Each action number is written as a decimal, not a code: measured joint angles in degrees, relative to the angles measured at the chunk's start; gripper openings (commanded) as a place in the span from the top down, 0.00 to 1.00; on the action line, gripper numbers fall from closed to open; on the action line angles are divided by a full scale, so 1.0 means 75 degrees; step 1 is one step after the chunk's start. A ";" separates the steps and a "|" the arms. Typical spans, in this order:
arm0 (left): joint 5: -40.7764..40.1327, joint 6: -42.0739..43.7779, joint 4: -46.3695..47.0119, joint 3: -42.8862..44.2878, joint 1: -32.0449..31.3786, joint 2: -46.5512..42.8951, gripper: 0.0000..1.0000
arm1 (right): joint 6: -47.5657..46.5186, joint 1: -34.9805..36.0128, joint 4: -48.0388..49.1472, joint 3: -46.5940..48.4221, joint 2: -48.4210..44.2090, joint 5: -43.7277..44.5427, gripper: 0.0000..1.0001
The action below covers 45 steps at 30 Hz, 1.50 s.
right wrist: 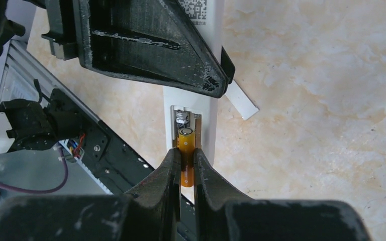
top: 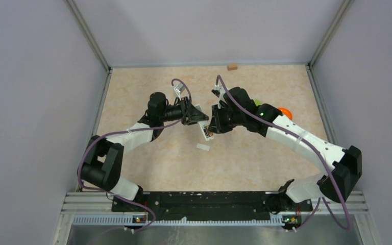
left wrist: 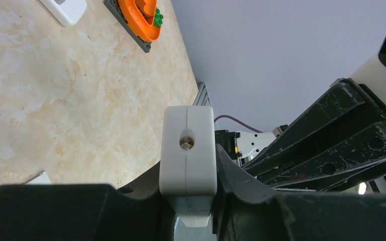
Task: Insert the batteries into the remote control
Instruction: Load the battery into the remote control.
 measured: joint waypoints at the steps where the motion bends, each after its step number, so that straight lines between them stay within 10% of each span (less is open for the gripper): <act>1: -0.0003 -0.0003 -0.0026 0.0000 0.0000 0.0000 1.00 | 0.0000 0.0000 -0.0015 0.0000 0.0032 0.0029 0.91; 45: -0.0195 -0.1145 0.0312 -0.0187 0.0283 0.0221 1.00 | 0.0417 0.0026 0.0201 0.0332 0.0606 0.0399 0.65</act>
